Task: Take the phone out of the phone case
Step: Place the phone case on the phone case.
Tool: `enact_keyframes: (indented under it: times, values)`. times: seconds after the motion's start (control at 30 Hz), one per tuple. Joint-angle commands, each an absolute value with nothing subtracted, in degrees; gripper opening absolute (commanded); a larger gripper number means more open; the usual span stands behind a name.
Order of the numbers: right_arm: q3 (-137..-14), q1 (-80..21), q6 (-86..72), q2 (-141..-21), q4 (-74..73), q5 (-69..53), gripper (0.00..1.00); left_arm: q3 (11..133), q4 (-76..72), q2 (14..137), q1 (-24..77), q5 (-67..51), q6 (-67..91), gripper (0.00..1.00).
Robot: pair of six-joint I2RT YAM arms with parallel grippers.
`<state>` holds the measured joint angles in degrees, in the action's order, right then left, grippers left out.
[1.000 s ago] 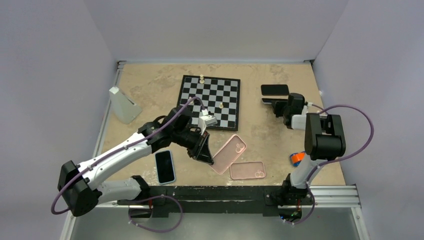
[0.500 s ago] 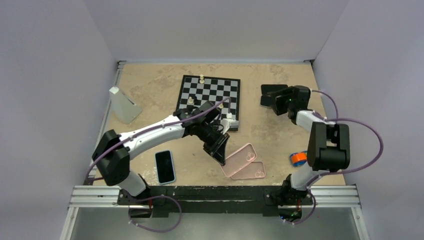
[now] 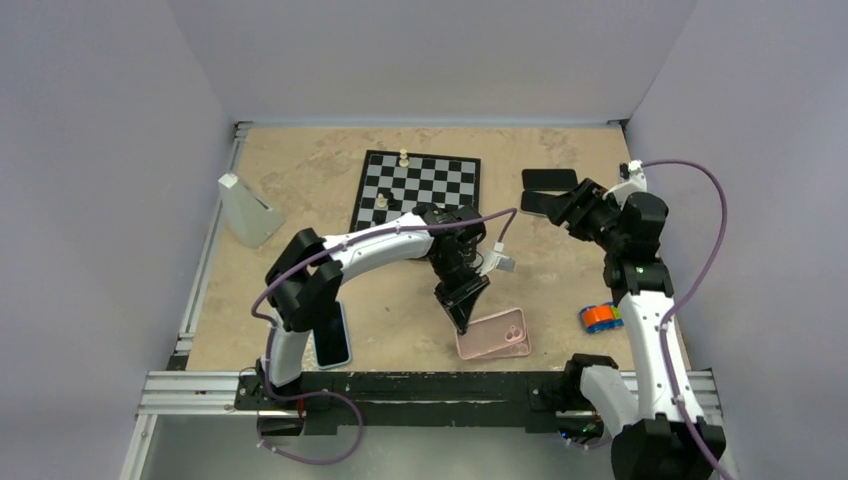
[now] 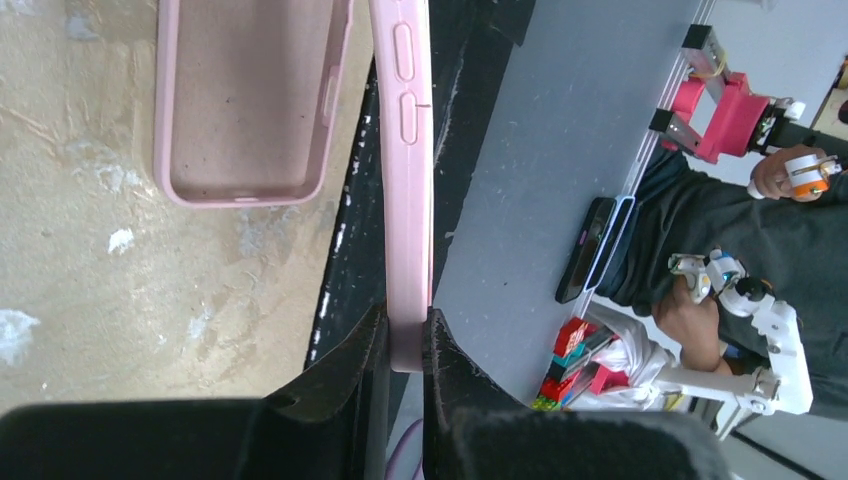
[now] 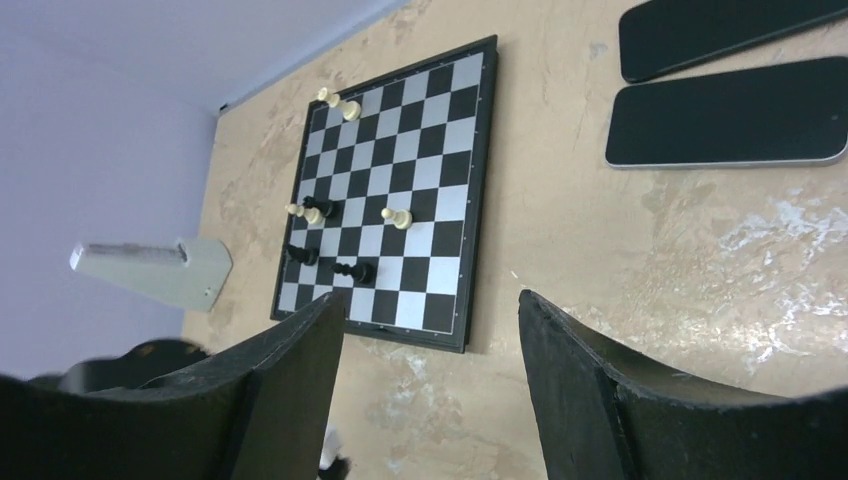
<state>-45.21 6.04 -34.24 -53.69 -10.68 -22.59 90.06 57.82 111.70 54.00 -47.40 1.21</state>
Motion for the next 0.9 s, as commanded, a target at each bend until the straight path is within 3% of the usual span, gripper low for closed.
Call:
enact_keyframes:
  times: [0.0, 0.73, 0.83, 0.87]
  values:
    - [-44.5, 6.1, -28.0, -48.0, -17.5, -24.3, 0.68, 96.1, 64.1, 116.3, 55.4, -49.1, -4.5, 0.0]
    - [-36.0, 6.2, -31.1, -44.8, -13.5, -28.9, 0.67, 104.0, 64.9, 126.4, 56.8, -45.8, -6.6, 0.02]
    - [-35.3, 6.1, -31.3, -44.1, -13.5, -29.1, 0.67, 104.2, 65.5, 126.2, 56.8, -43.3, -6.0, 0.22]
    - [-35.1, 6.2, -31.3, -43.8, -13.5, -29.1, 0.67, 103.2, 64.8, 125.2, 56.7, -41.6, -5.3, 0.35]
